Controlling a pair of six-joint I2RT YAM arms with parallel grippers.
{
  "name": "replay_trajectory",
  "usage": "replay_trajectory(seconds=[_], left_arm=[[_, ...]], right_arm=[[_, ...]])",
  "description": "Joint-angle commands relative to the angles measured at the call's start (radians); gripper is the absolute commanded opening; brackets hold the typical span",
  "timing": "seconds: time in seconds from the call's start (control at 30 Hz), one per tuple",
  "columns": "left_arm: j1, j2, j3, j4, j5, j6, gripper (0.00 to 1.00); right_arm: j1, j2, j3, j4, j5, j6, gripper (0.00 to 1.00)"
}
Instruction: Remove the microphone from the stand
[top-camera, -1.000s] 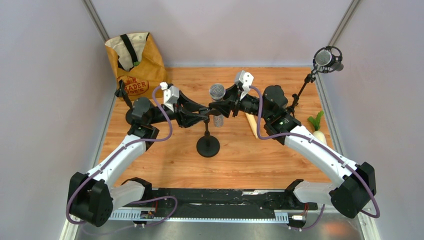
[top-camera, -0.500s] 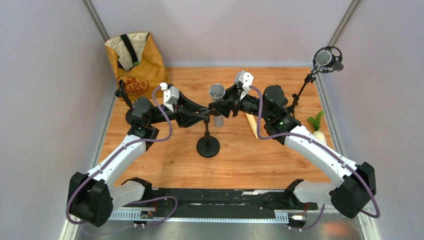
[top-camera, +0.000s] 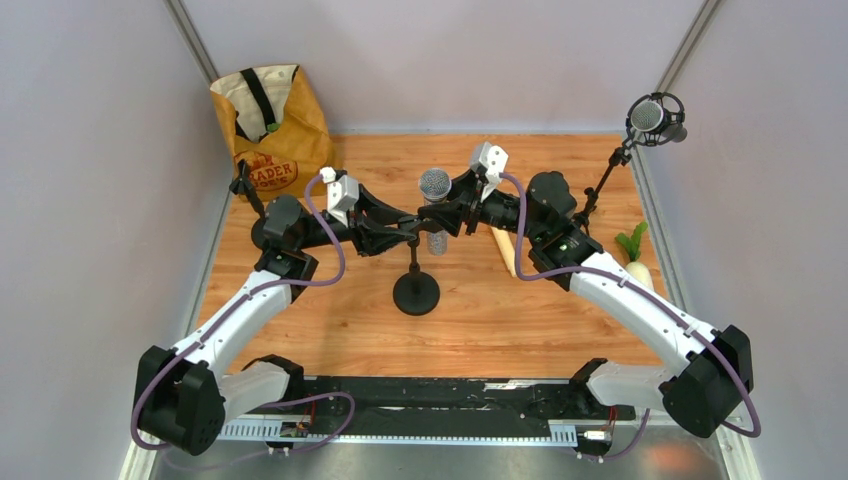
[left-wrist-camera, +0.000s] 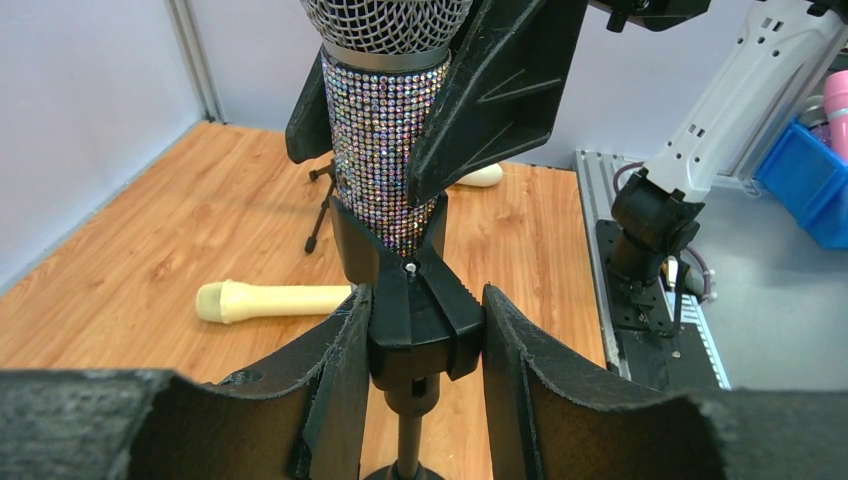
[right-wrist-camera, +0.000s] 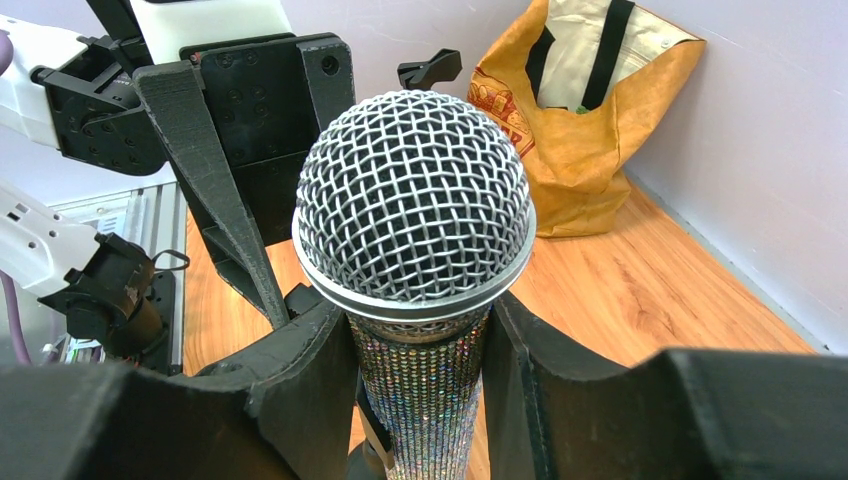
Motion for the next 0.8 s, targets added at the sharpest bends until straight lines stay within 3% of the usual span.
replay_trajectory(seconds=[0.0, 0.23, 0.43, 0.5, 0.53, 0.6, 0.67, 0.77], left_arm=[[-0.004, -0.012, -0.011, -0.024, -0.007, 0.031, 0.13], [-0.003, -0.017, -0.013, -0.034, -0.013, 0.039, 0.0], [-0.004, -0.014, -0.013, -0.04, -0.016, 0.04, 0.0], [-0.004, -0.012, -0.013, -0.043, -0.016, 0.045, 0.08], [-0.004, -0.011, -0.013, -0.044, -0.017, 0.049, 0.24], [-0.004, -0.012, -0.013, -0.051, -0.017, 0.056, 0.45], [-0.004, -0.012, -0.014, -0.057, -0.014, 0.062, 0.59], [-0.004, -0.014, -0.014, -0.066, -0.007, 0.068, 0.69]], right_arm=[[0.01, -0.03, 0.0, 0.034, -0.035, 0.018, 0.33], [0.01, -0.033, -0.002, 0.034, -0.037, 0.016, 0.34], [0.01, -0.033, -0.003, 0.034, -0.04, 0.012, 0.34], [0.01, -0.033, -0.005, 0.034, -0.043, 0.01, 0.34], [0.01, -0.033, -0.005, 0.034, -0.042, 0.012, 0.34], [0.01, -0.031, -0.005, 0.034, -0.042, 0.009, 0.34], [0.01, -0.034, -0.006, 0.034, -0.045, 0.009, 0.34], [0.01, -0.036, -0.005, 0.034, -0.049, 0.007, 0.35]])
